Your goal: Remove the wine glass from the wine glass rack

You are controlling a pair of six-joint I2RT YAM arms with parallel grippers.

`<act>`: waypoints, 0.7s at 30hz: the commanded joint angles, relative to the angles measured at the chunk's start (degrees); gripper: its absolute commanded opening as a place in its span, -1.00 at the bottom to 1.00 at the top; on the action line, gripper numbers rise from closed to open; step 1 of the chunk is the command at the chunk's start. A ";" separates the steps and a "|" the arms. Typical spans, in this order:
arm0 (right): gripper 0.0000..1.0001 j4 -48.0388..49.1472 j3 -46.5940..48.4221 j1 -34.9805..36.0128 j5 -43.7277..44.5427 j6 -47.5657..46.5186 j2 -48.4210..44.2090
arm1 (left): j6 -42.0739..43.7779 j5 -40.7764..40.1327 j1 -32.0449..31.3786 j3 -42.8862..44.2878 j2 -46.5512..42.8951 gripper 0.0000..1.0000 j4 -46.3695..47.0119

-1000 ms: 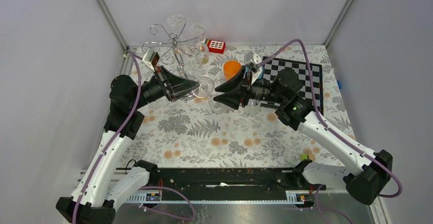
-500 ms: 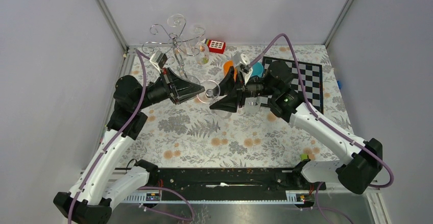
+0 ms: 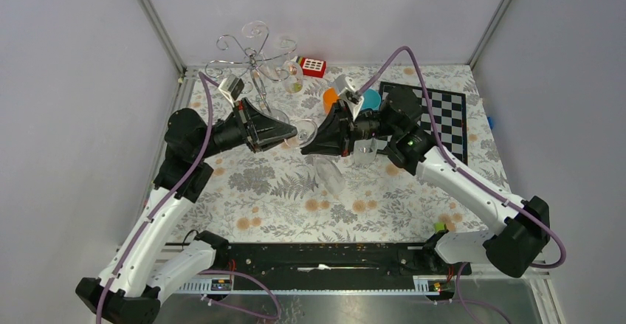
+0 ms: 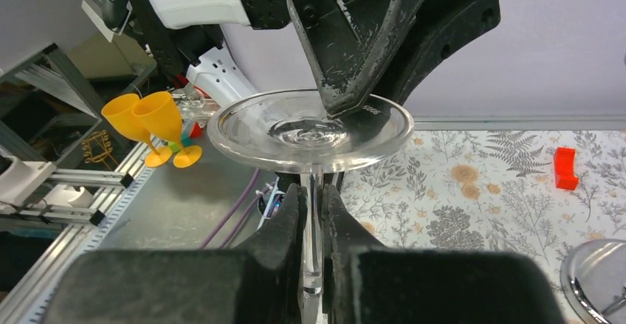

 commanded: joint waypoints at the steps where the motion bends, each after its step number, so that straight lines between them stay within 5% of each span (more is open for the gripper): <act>1: -1.00 7.36 1.16 0.39 3.44 6.12 -1.13 | 9.22 -1.78 -0.15 5.88 -0.26 -0.50 -4.94; 3: -1.00 11.18 -0.26 0.42 5.59 8.70 -1.72 | 10.19 -1.94 -0.15 6.36 -0.09 -0.24 -5.41; 7: -1.00 17.33 -2.80 0.38 10.73 13.79 -3.17 | 11.87 -3.62 -0.15 5.93 -0.42 0.73 -6.17; 9: -1.00 19.20 -4.37 0.44 14.39 15.21 -4.33 | 10.20 -6.81 -0.15 2.99 -2.16 0.96 -1.48; 14: -1.00 20.53 -8.66 0.42 27.79 17.56 -8.83 | 7.53 -14.52 -0.08 -3.45 -6.40 0.98 3.80; 21: -1.00 23.18 -14.92 0.47 57.03 16.22 -15.61 | 2.17 -15.58 -0.15 -8.25 -6.75 0.98 5.20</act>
